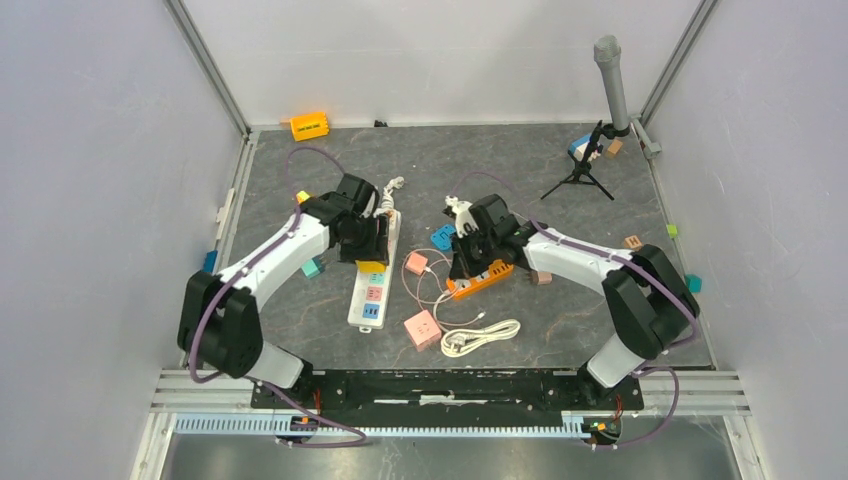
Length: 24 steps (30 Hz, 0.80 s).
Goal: Insert the plug
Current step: Insert the plug into the socket.
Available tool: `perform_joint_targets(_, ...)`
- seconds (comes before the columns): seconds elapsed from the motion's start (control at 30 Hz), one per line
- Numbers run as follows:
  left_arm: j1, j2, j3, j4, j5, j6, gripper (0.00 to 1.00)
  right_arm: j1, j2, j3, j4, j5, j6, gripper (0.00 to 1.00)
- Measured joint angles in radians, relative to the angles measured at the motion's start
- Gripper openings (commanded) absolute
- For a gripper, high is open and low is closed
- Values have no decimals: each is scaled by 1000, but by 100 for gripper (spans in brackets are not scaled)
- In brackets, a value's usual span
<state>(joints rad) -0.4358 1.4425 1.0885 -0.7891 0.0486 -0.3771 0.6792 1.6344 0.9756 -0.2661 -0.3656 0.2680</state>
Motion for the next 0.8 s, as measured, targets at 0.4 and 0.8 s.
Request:
perform_joint_targets(0.4, -31, 153, 62, 36, -29, 2, 2, -40, -56, -49, -10, 6, -20, 0)
perform_joint_targets(0.8, -31, 207, 86, 66, -80, 18, 2, -47, -61, -51, -31, 9, -46, 0)
